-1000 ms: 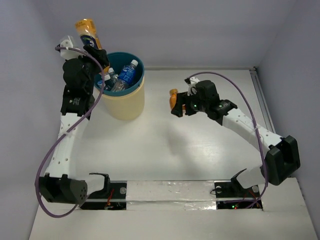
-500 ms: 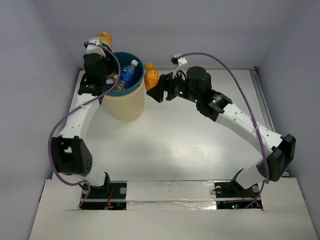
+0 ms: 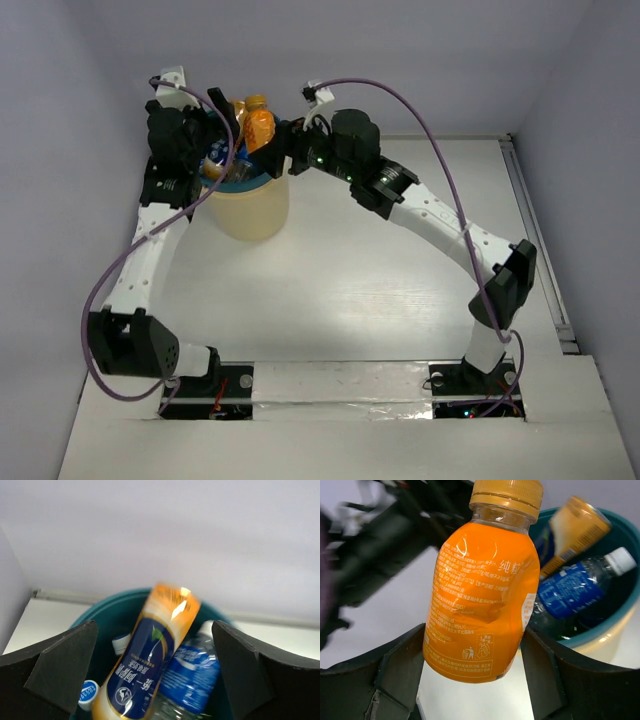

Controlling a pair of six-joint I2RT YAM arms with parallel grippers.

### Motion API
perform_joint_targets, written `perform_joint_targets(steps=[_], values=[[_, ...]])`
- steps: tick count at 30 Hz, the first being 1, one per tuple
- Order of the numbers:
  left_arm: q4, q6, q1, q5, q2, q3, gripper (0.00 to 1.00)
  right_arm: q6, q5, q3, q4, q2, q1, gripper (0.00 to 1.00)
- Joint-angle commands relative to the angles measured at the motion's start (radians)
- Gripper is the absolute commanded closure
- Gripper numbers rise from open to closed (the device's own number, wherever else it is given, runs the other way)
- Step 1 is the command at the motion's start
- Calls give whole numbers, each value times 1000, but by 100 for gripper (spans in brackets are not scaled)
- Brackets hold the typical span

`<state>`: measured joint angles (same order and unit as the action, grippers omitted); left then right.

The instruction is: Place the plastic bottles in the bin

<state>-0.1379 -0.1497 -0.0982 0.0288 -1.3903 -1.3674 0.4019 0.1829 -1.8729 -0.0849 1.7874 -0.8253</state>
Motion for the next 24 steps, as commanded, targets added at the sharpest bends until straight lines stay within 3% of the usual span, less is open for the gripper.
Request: perform_joint_targets(steps=[1,7,14,18,24], values=[[-43,-76,3,-20,135,-22,1,32,-5,-89,77,48,-29,35],[34,-223,3,-41,316,0,1,57,-20,-185,126,162,-49,34],[96,-326,3,-158,519,200,1,31,-74,-469,-107,389,-67,14],[193,-303,3,-132,620,269,1,29,-144,-361,-79,334,-67,2],[287,-278,3,-107,706,303,1,14,-203,-292,-59,242,-67,0]])
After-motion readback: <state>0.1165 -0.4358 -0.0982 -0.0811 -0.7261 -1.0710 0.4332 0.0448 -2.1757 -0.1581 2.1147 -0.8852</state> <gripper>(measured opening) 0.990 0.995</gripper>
